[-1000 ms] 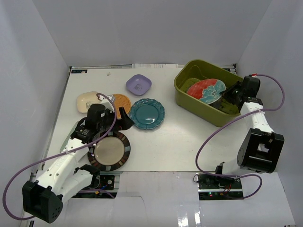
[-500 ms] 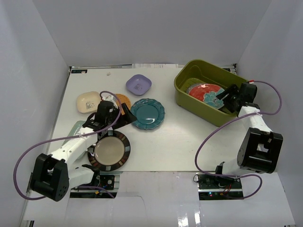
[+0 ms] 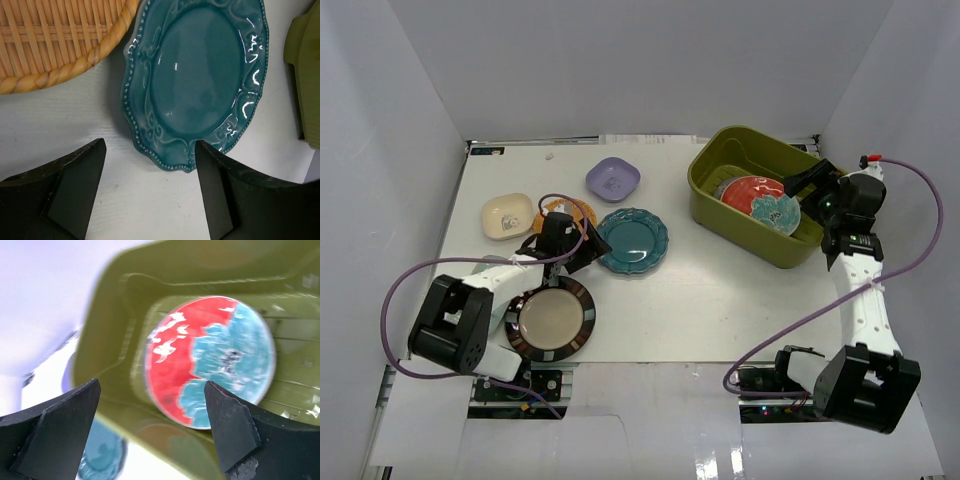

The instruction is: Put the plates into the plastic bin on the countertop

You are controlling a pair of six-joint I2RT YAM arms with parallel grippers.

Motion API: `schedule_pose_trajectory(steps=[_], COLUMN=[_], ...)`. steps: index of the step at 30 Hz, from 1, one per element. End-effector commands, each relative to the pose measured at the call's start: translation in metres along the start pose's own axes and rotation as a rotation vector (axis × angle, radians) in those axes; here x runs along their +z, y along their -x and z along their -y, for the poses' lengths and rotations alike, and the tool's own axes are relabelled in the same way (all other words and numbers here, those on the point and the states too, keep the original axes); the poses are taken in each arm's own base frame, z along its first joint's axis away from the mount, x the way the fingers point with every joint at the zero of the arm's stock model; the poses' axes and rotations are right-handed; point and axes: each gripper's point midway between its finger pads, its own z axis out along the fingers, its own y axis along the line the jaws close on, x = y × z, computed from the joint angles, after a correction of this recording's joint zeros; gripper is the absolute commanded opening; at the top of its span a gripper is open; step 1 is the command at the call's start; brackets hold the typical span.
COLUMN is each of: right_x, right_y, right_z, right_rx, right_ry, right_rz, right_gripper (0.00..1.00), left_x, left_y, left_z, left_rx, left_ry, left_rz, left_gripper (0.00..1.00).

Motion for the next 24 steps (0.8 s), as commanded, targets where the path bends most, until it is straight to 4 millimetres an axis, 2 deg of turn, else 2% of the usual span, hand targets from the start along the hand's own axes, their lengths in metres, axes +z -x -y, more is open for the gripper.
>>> schedule_pose_trajectory(steps=[1, 3, 4, 7, 8, 10, 11, 12, 15, 19, 22, 24], right_x=[-0.019, -0.034, -0.043, -0.058, -0.068, -0.075, -0.085, -0.087, -0.1, -0.114, -0.118, -0.12], right_y=[-0.01, -0.024, -0.045, -0.08, -0.105, -0.125, -0.137, -0.15, -0.172, -0.201, -0.22, -0.224], right_z=[-0.034, -0.063, -0.08, -0.103, -0.111, -0.115, -0.124, -0.122, -0.125, -0.126, -0.12, -0.116], right_rx=[-0.007, -0.019, -0.036, -0.047, -0.06, -0.059, -0.063, -0.063, -0.059, -0.048, -0.043, -0.04], right_ry=[0.155, 0.263, 0.335, 0.427, 0.467, 0.494, 0.537, 0.539, 0.575, 0.613, 0.61, 0.605], right_rz=[-0.005, -0.021, -0.059, -0.108, -0.154, -0.187, -0.215, -0.243, -0.284, -0.344, -0.392, -0.404], right_gripper=[0.91, 0.92, 0.93, 0.95, 0.96, 0.97, 0.98, 0.98, 0.99, 1.0, 1.0, 1.0], left_x=[0.007, 0.014, 0.015, 0.022, 0.024, 0.03, 0.032, 0.033, 0.043, 0.053, 0.055, 0.051], left_y=[0.019, 0.019, 0.021, 0.016, 0.015, 0.009, 0.005, 0.003, -0.007, -0.015, -0.017, -0.018], left_z=[0.014, 0.014, 0.013, 0.011, 0.01, 0.004, 0.003, 0.002, -0.003, -0.012, -0.014, -0.014], left_rx=[-0.035, -0.051, -0.065, -0.087, -0.094, -0.113, -0.118, -0.128, -0.141, -0.168, -0.181, -0.179], left_ry=[-0.051, -0.052, -0.052, -0.064, -0.064, -0.056, -0.054, -0.053, -0.042, -0.027, -0.033, -0.039], left_rz=[0.075, 0.079, 0.089, 0.088, 0.09, 0.089, 0.085, 0.084, 0.073, 0.077, 0.087, 0.092], left_gripper=[0.82, 0.77, 0.76, 0.69, 0.68, 0.64, 0.63, 0.63, 0.59, 0.48, 0.31, 0.18])
